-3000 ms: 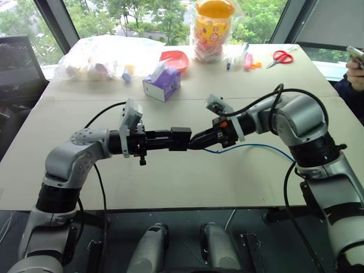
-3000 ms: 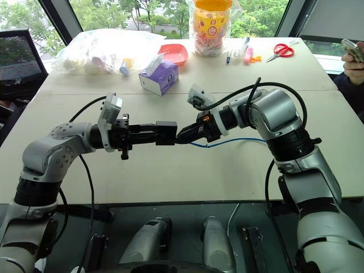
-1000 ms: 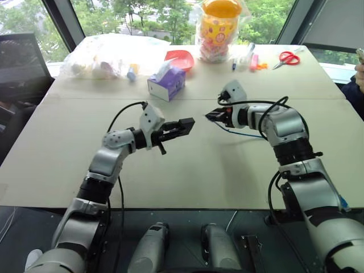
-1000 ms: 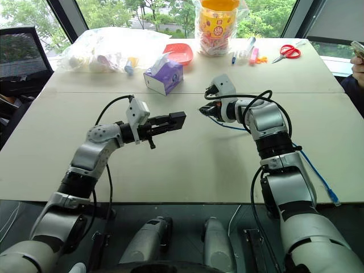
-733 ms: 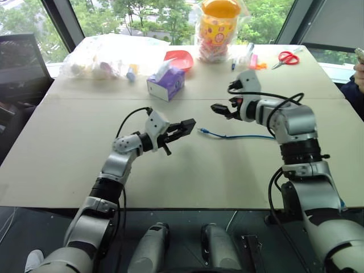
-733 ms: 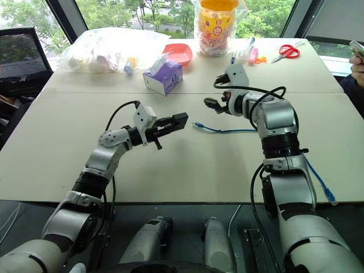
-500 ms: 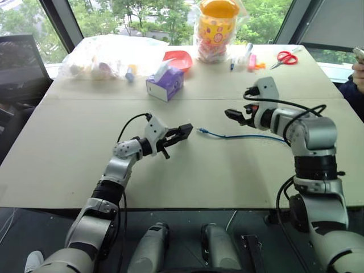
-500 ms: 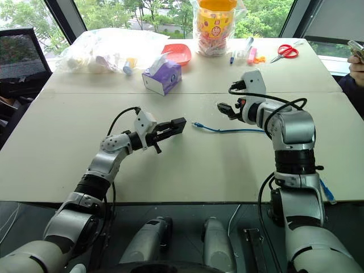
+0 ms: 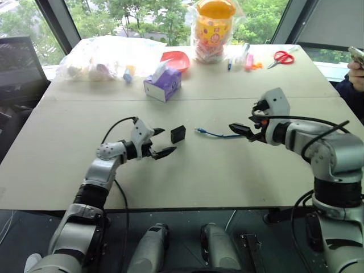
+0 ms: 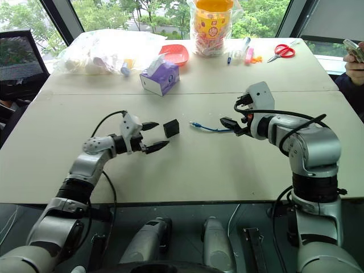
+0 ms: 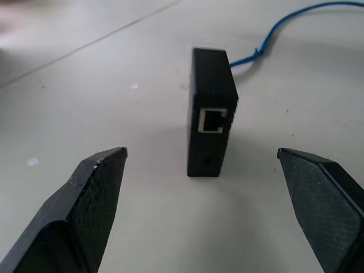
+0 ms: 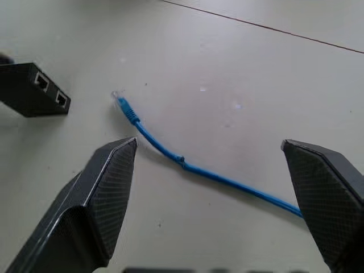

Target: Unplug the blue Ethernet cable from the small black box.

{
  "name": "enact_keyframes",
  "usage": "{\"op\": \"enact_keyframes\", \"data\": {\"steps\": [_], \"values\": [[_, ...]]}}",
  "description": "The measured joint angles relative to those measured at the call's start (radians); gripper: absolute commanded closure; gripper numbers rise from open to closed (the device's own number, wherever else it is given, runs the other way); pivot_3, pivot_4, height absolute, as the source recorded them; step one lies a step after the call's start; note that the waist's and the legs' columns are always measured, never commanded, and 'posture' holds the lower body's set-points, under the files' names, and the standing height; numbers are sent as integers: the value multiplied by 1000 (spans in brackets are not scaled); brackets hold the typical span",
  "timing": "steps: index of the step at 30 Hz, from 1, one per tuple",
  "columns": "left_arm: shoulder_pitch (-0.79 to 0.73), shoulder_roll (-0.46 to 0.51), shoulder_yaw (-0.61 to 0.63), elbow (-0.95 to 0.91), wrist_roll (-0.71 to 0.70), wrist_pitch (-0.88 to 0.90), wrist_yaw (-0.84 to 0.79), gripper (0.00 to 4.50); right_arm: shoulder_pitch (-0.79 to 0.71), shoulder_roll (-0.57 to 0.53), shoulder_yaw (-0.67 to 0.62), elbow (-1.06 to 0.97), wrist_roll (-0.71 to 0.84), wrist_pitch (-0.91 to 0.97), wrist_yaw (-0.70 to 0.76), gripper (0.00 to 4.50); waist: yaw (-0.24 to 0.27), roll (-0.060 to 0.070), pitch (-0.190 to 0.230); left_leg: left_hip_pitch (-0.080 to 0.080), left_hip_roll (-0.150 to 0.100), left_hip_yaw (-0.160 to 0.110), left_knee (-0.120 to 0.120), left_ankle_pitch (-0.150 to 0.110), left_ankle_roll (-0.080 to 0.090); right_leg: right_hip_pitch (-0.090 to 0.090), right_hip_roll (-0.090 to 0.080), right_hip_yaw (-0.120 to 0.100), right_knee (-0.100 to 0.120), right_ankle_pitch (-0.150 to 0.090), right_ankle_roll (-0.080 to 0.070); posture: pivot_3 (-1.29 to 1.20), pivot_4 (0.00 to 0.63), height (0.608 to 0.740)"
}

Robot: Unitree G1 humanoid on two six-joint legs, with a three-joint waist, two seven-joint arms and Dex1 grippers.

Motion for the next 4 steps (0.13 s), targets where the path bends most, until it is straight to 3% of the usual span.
{"op": "enact_keyframes", "data": {"steps": [4], "values": [[18, 65, 26, -149, -63, 133, -37, 31, 79, -84, -3, -131, 112, 39, 110, 288, 1, 0, 0, 0, 0, 0, 0, 0, 0, 1, 0, 0, -1, -2, -3, 0, 150, 740]]}}
